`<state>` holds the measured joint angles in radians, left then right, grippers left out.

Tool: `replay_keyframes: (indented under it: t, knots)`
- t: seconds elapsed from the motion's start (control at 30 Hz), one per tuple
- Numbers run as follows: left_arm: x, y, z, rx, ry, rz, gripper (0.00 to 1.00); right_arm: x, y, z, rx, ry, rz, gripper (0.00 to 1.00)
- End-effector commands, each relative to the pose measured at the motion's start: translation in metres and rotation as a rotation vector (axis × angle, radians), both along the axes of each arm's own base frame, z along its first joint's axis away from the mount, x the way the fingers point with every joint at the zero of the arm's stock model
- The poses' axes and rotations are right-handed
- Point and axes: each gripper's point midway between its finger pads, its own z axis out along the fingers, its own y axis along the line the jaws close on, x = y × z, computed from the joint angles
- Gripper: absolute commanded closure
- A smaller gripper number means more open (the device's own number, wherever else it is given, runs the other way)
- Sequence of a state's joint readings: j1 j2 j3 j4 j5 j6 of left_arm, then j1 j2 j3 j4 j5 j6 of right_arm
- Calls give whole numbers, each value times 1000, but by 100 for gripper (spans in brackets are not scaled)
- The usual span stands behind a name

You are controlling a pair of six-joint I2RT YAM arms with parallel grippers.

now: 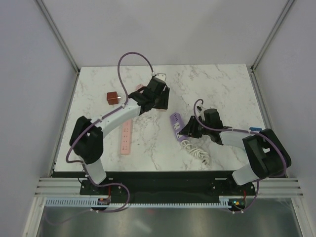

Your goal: Pull the plug off the socket

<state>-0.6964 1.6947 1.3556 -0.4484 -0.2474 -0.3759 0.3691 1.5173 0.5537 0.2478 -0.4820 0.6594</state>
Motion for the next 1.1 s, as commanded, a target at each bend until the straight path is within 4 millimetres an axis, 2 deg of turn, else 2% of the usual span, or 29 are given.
replay_keyframes:
  t: [0.0,0.03,0.07,0.1,0.13,0.17,0.23,0.27,0.37,0.4,0.6,0.73,0.83,0.87,0.97,1.07]
  knots:
    - [49,-34,34,-102,-96,18,98,-12,-6,-1,22,18,-40,100]
    - [65,-37,43,-118,-115,37,98,-11,-5,2,43,11,-49,100]
    - [74,-39,23,-97,-91,60,98,-13,-5,3,51,7,-52,100]
    - [83,-39,15,-86,-84,77,98,-16,-6,2,53,13,-54,100]
    - [98,-39,22,-100,-99,95,98,-17,-7,1,49,13,-54,100]
    - [103,-39,0,-82,-52,109,98,-18,-7,4,49,2,-55,100]
    - [119,-37,0,-98,-59,133,98,-21,-9,4,45,-4,-56,100]
    - [124,-37,-15,-94,-37,140,98,-23,-9,7,49,-11,-49,100]
    - [137,-43,-23,-118,-28,126,98,-26,-7,8,57,-11,-32,100]
    - [142,-46,-33,-126,-21,117,98,-26,-7,8,62,-13,-25,100]
    - [157,-48,-38,-136,-59,89,98,-38,0,3,114,30,-4,100]
    - [162,-39,-44,-113,-56,84,98,-41,2,3,120,30,2,100]
    - [163,-36,-50,-122,-35,77,88,-43,6,3,122,33,10,100]
    - [161,-39,-53,-136,-20,60,76,-42,8,4,122,31,10,100]
    - [159,-42,-54,-151,-4,42,50,-42,12,4,127,33,10,100]
    - [156,-39,-52,-151,-3,45,33,-40,17,6,140,33,-7,100]
